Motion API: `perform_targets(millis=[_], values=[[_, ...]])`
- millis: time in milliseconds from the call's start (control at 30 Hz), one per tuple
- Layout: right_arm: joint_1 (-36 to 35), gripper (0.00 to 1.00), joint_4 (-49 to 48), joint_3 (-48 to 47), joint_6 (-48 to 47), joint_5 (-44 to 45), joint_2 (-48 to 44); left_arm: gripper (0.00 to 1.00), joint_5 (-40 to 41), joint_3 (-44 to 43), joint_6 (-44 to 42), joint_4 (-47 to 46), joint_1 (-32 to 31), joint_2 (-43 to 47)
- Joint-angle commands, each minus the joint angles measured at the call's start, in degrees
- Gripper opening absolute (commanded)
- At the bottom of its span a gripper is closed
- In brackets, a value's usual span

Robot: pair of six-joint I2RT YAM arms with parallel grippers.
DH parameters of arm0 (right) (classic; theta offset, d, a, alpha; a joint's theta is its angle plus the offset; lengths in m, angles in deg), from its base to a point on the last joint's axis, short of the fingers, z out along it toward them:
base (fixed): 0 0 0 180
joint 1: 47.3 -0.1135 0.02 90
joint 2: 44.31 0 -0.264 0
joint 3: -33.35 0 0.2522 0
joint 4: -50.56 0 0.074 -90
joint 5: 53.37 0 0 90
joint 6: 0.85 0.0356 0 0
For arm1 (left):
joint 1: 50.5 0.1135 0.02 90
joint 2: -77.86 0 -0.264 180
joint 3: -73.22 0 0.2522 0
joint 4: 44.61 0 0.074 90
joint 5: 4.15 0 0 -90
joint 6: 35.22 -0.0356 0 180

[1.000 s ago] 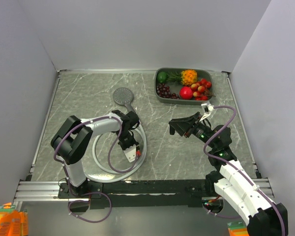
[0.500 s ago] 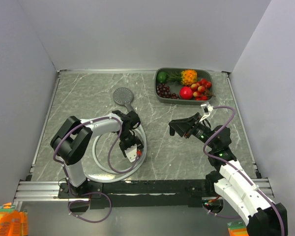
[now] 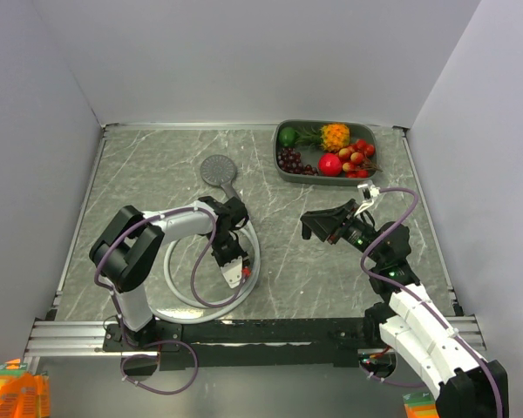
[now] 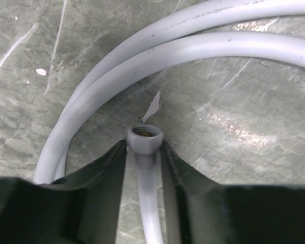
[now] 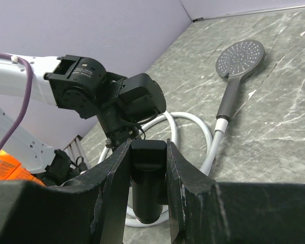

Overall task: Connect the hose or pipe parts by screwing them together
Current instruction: Pick up the pipeline from the center of the board.

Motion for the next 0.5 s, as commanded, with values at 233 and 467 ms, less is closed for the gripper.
perform_targets(millis=[233, 467], values=[[1.1, 0.0, -4.0, 0.3, 1.0, -1.5, -0.8, 0.06, 0.8, 3.1, -34.5, -3.7, -0.8, -1.9], [1.2, 0.0, 0.3, -2.3, -2.2, -1.6, -0.7, 0.01, -8.7, 3.3, -19.0, -11.1, -0.4, 2.8]])
